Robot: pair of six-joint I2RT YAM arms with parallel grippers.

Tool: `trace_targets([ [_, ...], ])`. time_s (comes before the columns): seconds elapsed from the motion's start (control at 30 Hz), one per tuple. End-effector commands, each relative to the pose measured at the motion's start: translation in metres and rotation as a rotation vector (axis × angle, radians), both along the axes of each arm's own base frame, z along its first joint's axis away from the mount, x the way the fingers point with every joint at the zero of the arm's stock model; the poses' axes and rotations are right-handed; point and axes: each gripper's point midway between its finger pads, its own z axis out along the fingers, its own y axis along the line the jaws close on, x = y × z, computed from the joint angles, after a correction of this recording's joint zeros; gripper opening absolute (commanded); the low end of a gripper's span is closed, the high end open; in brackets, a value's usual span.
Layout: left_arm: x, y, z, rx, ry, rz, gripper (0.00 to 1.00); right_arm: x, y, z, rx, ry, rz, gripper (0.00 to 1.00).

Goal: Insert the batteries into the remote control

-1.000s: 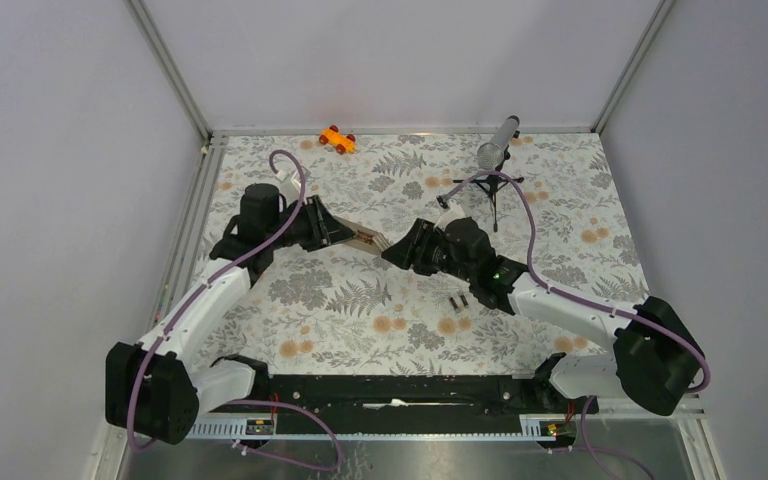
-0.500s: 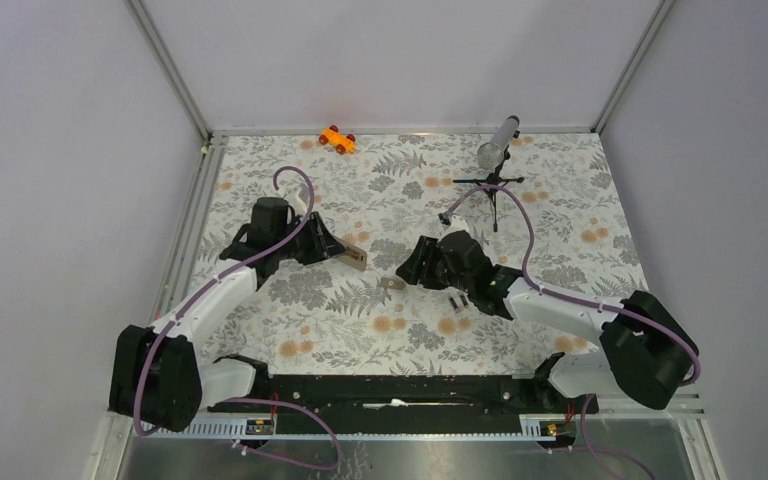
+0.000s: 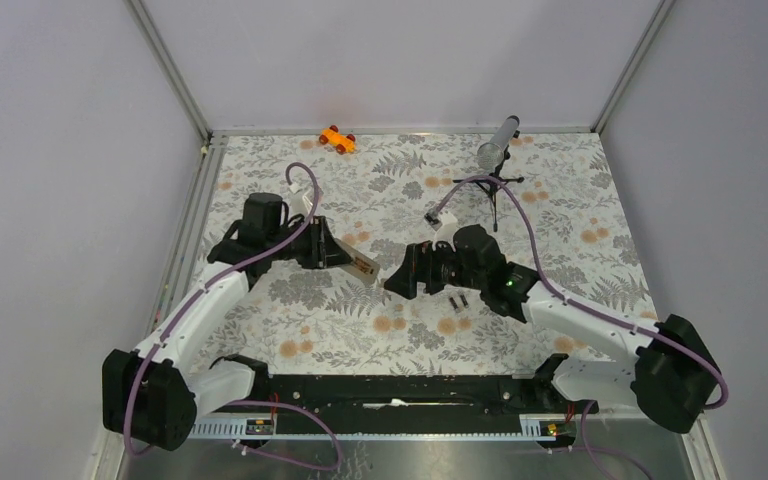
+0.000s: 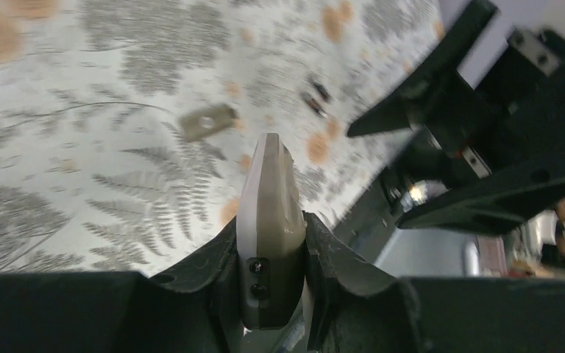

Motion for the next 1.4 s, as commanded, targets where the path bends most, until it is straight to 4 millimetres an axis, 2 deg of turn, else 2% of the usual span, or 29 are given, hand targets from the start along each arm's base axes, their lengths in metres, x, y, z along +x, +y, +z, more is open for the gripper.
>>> trace_targets([
  [0.0, -0.044, -0.026, 0.062, -0.188, -0.131, -0.317, 0.00, -0.025, 0.019, 0.069, 0.108, -0.133, 0.243, 0.92],
  [0.1, -0.077, -0.032, 0.086, -0.306, -0.124, -0.477, 0.00, -0.030, 0.022, 0.084, 0.120, -0.154, 0.295, 0.95],
  [0.2, -0.102, -0.032, 0.099, -0.358, -0.155, -0.564, 0.00, -0.047, 0.031, 0.088, 0.146, -0.099, 0.422, 0.95],
  [0.3, -0.115, -0.031, 0.112, -0.383, -0.198, -0.611, 0.00, -0.073, 0.041, 0.094, 0.190, -0.027, 0.568, 0.92],
  [0.4, -0.118, -0.031, 0.118, -0.396, -0.202, -0.629, 0.00, -0.097, 0.043, 0.110, 0.273, -0.028, 0.662, 0.88],
  [0.47, -0.120, -0.031, 0.121, -0.406, -0.199, -0.645, 0.00, -0.104, 0.043, 0.117, 0.308, -0.024, 0.691, 0.78],
  [0.5, -0.121, -0.031, 0.122, -0.409, -0.201, -0.649, 0.00, -0.106, 0.042, 0.118, 0.315, -0.019, 0.699, 0.65],
  [0.57, -0.121, -0.031, 0.124, -0.409, -0.208, -0.650, 0.01, -0.108, 0.043, 0.119, 0.325, -0.004, 0.707, 0.48],
  [0.63, -0.120, -0.032, 0.127, -0.405, -0.210, -0.639, 0.11, -0.108, 0.044, 0.120, 0.335, 0.014, 0.707, 0.29],
  [0.67, -0.118, -0.032, 0.129, -0.402, -0.212, -0.630, 0.22, -0.108, 0.045, 0.121, 0.340, 0.017, 0.703, 0.22],
  [0.7, -0.114, -0.032, 0.131, -0.395, -0.210, -0.606, 0.37, -0.106, 0.046, 0.122, 0.345, 0.015, 0.692, 0.17],
  [0.73, -0.107, -0.034, 0.132, -0.383, -0.204, -0.558, 0.54, -0.102, 0.047, 0.124, 0.348, 0.010, 0.662, 0.14],
  [0.8, -0.089, -0.038, 0.137, -0.399, -0.201, -0.435, 0.74, -0.091, 0.048, 0.125, 0.357, -0.008, 0.575, 0.10],
  [0.87, -0.082, -0.041, 0.152, -0.489, -0.217, -0.363, 0.80, -0.075, 0.049, 0.129, 0.391, -0.039, 0.455, 0.10],
  [1.0, -0.068, -0.038, 0.179, -0.672, -0.255, -0.190, 0.79, -0.060, 0.047, 0.145, 0.496, -0.076, 0.332, 0.11],
  [1.03, -0.066, -0.036, 0.184, -0.706, -0.266, -0.156, 0.77, -0.058, 0.047, 0.148, 0.510, -0.076, 0.312, 0.12],
  [1.13, -0.066, -0.032, 0.197, -0.798, -0.292, -0.093, 0.73, -0.056, 0.046, 0.156, 0.555, -0.073, 0.288, 0.13],
  [1.27, -0.069, -0.035, 0.198, -0.827, -0.278, -0.071, 0.67, -0.061, 0.052, 0.162, 0.592, -0.051, 0.331, 0.15],
  [1.37, -0.074, -0.043, 0.199, -0.831, -0.265, -0.103, 0.56, -0.064, 0.055, 0.163, 0.601, -0.029, 0.364, 0.15],
])
